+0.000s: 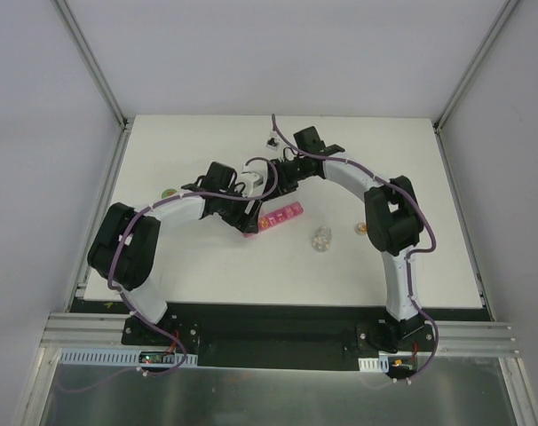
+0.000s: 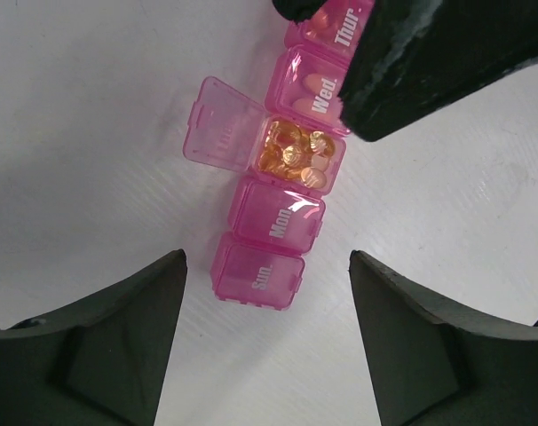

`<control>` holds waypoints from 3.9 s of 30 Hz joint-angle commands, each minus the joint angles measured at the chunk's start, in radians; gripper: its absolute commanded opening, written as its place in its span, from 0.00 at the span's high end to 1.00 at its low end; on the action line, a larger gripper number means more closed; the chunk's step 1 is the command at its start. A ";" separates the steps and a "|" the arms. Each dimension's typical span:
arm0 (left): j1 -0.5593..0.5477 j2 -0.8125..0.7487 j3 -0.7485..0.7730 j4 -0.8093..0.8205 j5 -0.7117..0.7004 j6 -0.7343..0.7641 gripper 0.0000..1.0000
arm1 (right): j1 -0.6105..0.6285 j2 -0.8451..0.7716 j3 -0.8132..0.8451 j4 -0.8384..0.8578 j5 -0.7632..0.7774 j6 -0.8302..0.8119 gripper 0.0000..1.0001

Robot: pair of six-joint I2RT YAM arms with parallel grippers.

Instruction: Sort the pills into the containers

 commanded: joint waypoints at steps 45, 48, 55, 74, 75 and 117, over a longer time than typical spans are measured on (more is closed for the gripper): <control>-0.071 0.084 0.075 -0.136 -0.086 -0.033 0.61 | 0.055 0.137 0.091 0.099 -0.030 0.169 0.83; -0.071 0.090 0.079 -0.145 -0.085 -0.036 0.61 | 0.055 0.112 0.057 0.104 -0.040 0.161 0.85; -0.063 0.110 0.102 -0.166 -0.083 -0.048 0.62 | 0.045 0.062 -0.021 0.133 -0.059 0.152 0.86; -0.042 0.136 0.136 -0.197 -0.080 -0.060 0.62 | 0.034 -0.018 -0.126 0.058 -0.034 0.057 0.87; -0.040 0.138 0.138 -0.198 -0.082 -0.062 0.62 | 0.032 -0.023 -0.129 0.052 -0.031 0.051 0.87; -0.034 0.159 0.174 -0.215 -0.045 -0.074 0.62 | 0.089 0.007 -0.120 -0.053 0.239 0.011 0.89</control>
